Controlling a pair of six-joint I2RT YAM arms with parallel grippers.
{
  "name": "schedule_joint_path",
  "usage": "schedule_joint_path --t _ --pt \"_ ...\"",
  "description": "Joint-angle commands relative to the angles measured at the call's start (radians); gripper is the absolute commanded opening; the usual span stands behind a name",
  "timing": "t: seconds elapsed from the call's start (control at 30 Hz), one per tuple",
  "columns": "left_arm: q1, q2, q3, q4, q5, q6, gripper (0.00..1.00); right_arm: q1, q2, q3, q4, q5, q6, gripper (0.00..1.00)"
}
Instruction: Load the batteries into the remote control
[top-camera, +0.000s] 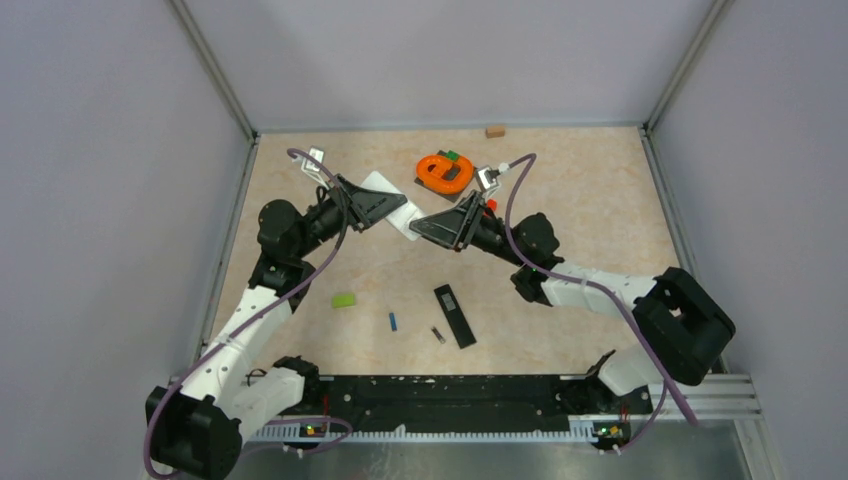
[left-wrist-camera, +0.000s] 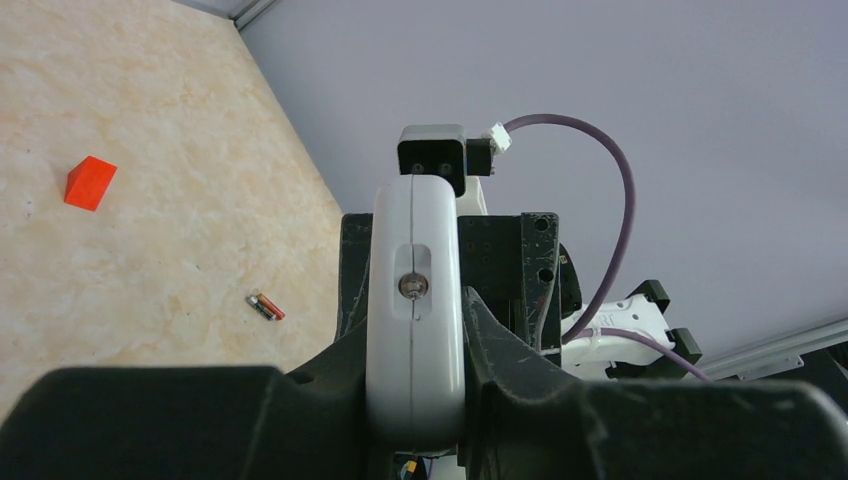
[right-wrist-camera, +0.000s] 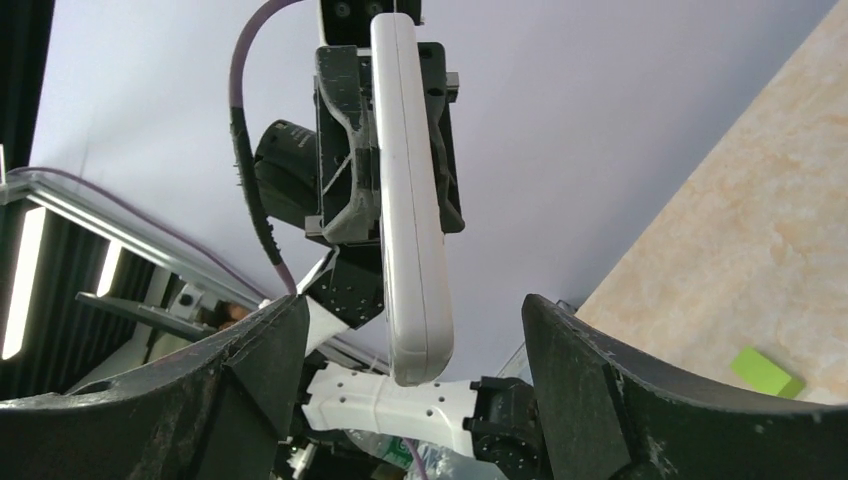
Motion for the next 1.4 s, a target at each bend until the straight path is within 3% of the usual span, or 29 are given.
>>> schedule_joint_path --t 0.0,0.37,0.67,0.87,1.0,1.37 --pt "0.001 -0.021 0.016 0.06 -0.006 0.008 0.0 -0.016 0.04 0.034 0.142 -0.022 0.032 0.77" --pt "0.001 -0.012 0.03 0.067 0.01 -0.007 0.0 -0.02 0.101 0.028 0.086 -0.02 0.054 0.28" --pt "0.001 0.0 0.108 -0.003 0.002 -0.056 0.0 -0.048 0.103 -0.056 0.055 -0.1 -0.046 0.16" --pt "0.001 0.019 0.16 -0.113 -0.006 -0.027 0.0 -0.072 0.095 -0.046 0.053 -0.197 -0.083 0.15" --pt "0.001 0.022 0.162 -0.135 -0.023 -0.006 0.0 -0.073 0.078 -0.02 -0.034 -0.19 -0.116 0.15" --pt "0.001 0.048 0.088 -0.09 -0.063 0.027 0.0 -0.072 0.051 0.032 -0.162 -0.004 -0.049 0.62"
